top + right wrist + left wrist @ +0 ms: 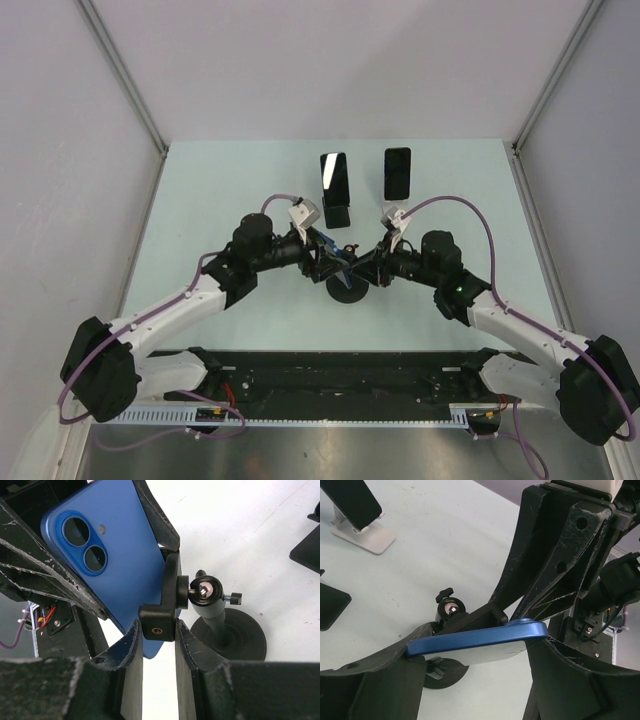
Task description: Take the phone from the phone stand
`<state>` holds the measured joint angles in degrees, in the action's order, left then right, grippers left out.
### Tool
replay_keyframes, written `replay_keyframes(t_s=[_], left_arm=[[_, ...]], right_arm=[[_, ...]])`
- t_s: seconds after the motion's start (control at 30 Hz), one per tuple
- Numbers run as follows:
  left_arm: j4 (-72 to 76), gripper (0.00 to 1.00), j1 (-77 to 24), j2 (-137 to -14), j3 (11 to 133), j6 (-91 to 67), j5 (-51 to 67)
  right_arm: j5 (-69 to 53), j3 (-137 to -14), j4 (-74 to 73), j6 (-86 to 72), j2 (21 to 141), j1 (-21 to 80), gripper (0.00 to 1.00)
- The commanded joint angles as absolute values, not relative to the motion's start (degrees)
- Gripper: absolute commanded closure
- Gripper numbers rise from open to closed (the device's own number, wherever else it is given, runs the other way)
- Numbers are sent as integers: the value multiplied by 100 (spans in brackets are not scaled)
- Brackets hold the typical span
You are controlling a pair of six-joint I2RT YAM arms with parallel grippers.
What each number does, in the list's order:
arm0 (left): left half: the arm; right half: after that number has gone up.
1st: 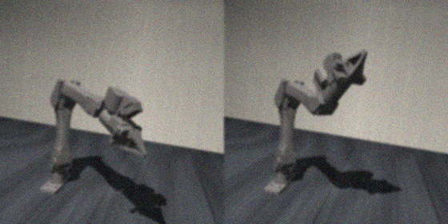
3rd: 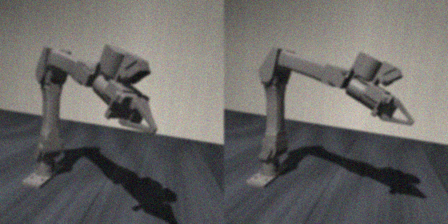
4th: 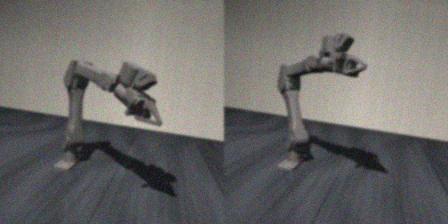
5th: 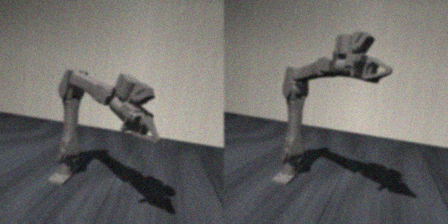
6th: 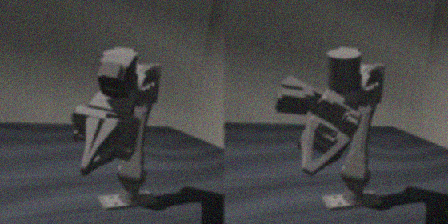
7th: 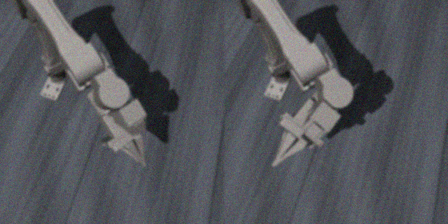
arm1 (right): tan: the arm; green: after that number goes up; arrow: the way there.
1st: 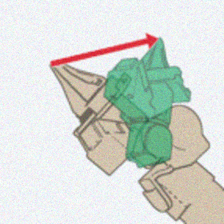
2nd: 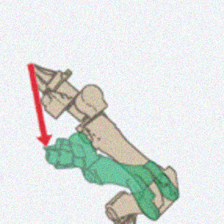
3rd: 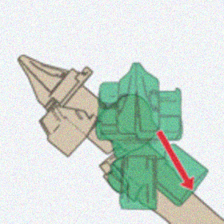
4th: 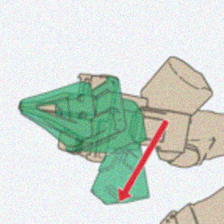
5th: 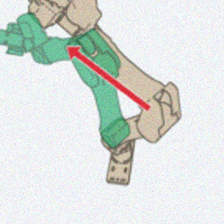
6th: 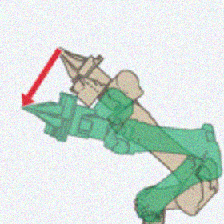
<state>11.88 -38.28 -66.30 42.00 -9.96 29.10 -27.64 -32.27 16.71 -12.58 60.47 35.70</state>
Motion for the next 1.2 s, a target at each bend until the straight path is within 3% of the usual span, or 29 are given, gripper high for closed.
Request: replay_keyframes(t_s=[0.0,0.13,0.17,0.23,0.3,0.43,0.53,0.7,0.87,1.17], left_arm=[[1354,100,-3744,-6328,4359,-799,3172],[1397,100,-4094,-6302,4464,-993,3007],[1415,100,-4200,-6284,4526,-1115,2901],[1459,100,-4341,-6275,4614,-1326,2769],[1494,100,-4438,-6284,4684,-1589,2760],[1573,100,-4561,-6214,4939,-1933,2699],[1573,100,-4562,-6117,5088,-2118,2453],[1293,100,-4544,-5810,5334,-2031,1734],[-174,100,-4343,-5748,6090,-1460,836],[-1826,100,-2822,-5827,6530,-1057,353]], right_arm=[[-2286,-3278,1433,-1538,6038,3533,100],[-1908,-3278,1433,-1459,6003,3717,94],[-1794,-3278,1415,-1415,6003,3796,81],[-1609,-3287,1380,-1371,5977,3893,67],[-1373,-3278,1327,-1319,5959,3964,60],[-1046,-3278,1231,-1231,5802,4034,35],[-906,-3278,1116,-1169,5661,4043,24],[-713,-3287,809,-1072,5099,4034,16],[-563,-3287,414,-853,4554,4008,10],[-378,-3331,79,-800,4043,3823,7]])
